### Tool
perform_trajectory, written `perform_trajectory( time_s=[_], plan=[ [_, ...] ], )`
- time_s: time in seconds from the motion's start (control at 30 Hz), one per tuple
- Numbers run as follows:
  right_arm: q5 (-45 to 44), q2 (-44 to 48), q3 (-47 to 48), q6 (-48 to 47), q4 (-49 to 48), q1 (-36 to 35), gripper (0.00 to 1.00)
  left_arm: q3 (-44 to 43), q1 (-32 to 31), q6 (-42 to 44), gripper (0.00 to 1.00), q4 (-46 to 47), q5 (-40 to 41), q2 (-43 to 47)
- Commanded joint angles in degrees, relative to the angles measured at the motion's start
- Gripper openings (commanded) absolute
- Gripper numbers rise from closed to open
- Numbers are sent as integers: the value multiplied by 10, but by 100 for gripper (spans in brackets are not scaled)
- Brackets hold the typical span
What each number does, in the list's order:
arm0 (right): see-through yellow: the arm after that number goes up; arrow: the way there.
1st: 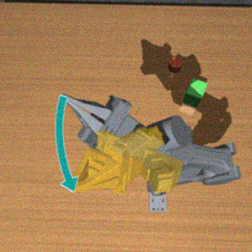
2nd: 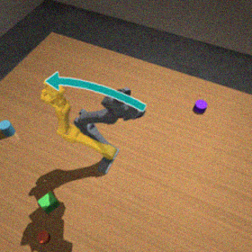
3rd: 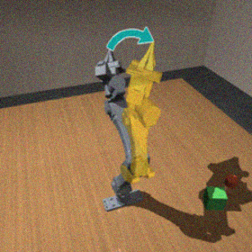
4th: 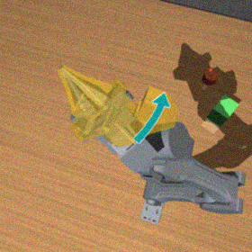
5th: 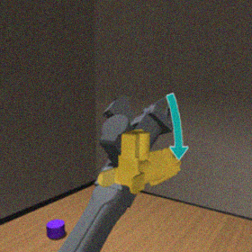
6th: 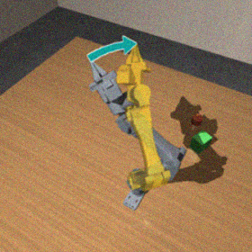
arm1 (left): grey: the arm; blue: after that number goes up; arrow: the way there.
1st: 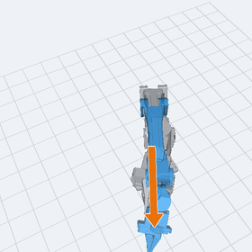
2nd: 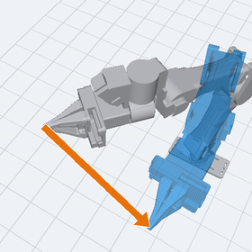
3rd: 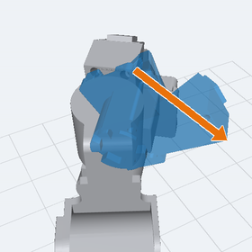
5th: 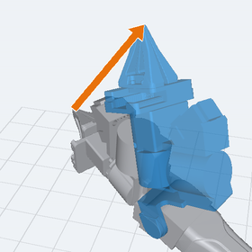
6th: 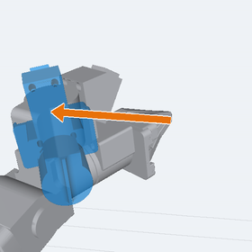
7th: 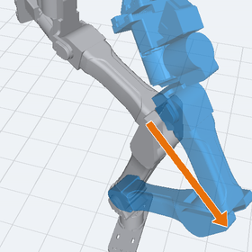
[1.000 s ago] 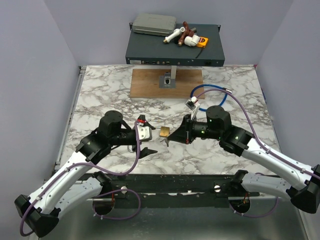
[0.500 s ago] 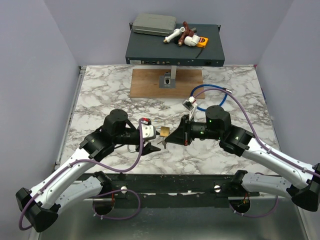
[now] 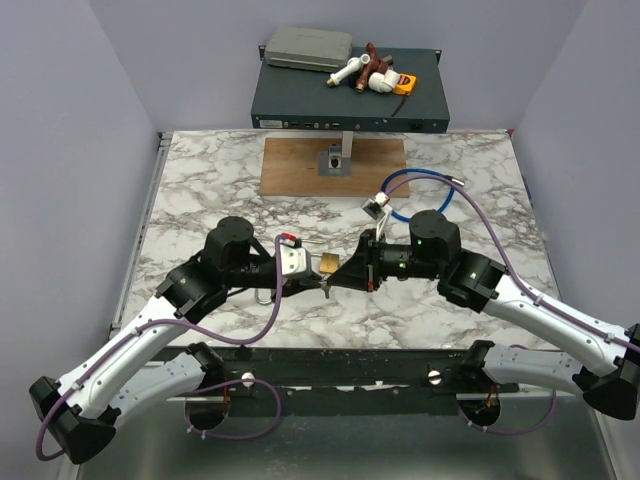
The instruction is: Unlock with the key
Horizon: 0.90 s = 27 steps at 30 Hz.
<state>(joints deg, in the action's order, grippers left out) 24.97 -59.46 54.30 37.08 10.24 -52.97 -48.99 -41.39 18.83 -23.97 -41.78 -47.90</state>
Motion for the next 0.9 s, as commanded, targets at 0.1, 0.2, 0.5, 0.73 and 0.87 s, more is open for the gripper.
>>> perform_trajectory(
  time_s=[0.1,0.2,0.5,0.73,0.87],
  plan=[
    [1,1,17,17,-5,-8,1,-30,-8,31,0,-7,32,13],
    [-25,7,18,22,-1,-8,8,-54,-10,63,0,-22,44,10],
    [12,5,29,47,-23,-7,33,-14,-76,341,0,-3,154,89],
    [-4,30,61,25,23,-7,48,63,-121,573,0,62,185,165],
    [-8,33,71,22,18,-7,52,122,-135,708,0,105,171,206]
  ],
)
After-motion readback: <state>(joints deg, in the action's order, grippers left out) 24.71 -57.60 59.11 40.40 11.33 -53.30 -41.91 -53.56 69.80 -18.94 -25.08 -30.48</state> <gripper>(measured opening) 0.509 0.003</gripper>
